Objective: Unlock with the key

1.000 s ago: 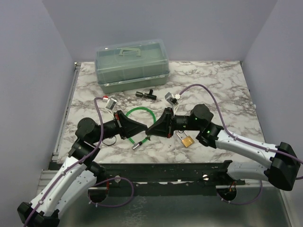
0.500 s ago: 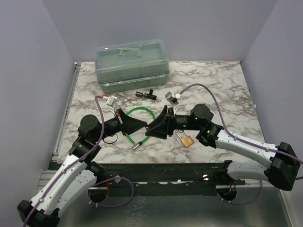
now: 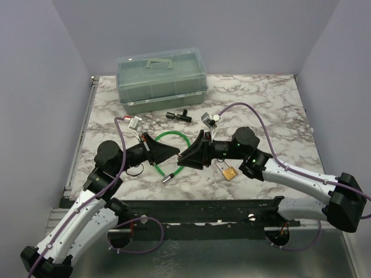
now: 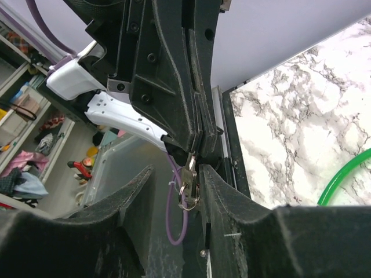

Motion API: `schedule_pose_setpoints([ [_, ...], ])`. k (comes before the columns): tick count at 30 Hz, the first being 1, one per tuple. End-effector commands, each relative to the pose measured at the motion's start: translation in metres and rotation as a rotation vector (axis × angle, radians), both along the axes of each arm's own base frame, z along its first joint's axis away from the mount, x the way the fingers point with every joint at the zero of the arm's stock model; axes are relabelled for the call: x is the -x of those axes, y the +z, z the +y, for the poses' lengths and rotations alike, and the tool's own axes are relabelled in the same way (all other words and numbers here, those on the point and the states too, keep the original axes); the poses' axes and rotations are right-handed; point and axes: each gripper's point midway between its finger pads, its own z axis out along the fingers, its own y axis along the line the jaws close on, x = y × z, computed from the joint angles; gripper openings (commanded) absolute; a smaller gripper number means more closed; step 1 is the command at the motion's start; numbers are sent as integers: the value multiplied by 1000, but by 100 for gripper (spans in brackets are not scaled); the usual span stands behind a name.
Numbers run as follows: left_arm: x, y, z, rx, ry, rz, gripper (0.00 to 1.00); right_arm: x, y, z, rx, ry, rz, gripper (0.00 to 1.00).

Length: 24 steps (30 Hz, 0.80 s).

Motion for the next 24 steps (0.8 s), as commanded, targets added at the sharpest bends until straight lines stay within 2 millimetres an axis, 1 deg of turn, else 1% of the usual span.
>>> schedule_pose_setpoints([
  [1,0,19,4,20,25,-48,0,-3,-4,2,10,-11,-4,42],
  [6,-2,15,4,-1,36,-42,0,-4,-2,0,2,-18,-11,34],
  [11,-4,13,5,-6,43,-43,0,-6,1,-1,-2,-36,-14,33],
  [14,-4,13,5,-7,42,-41,0,-10,2,-2,-2,-61,-10,34],
  [18,-3,13,5,-4,43,-41,0,-14,2,-2,2,-86,-8,40],
  [21,-3,13,6,-3,47,-43,0,-17,0,-3,14,-107,-3,43],
  [24,-3,14,7,0,51,-45,0,-17,-3,-2,25,-105,1,42],
])
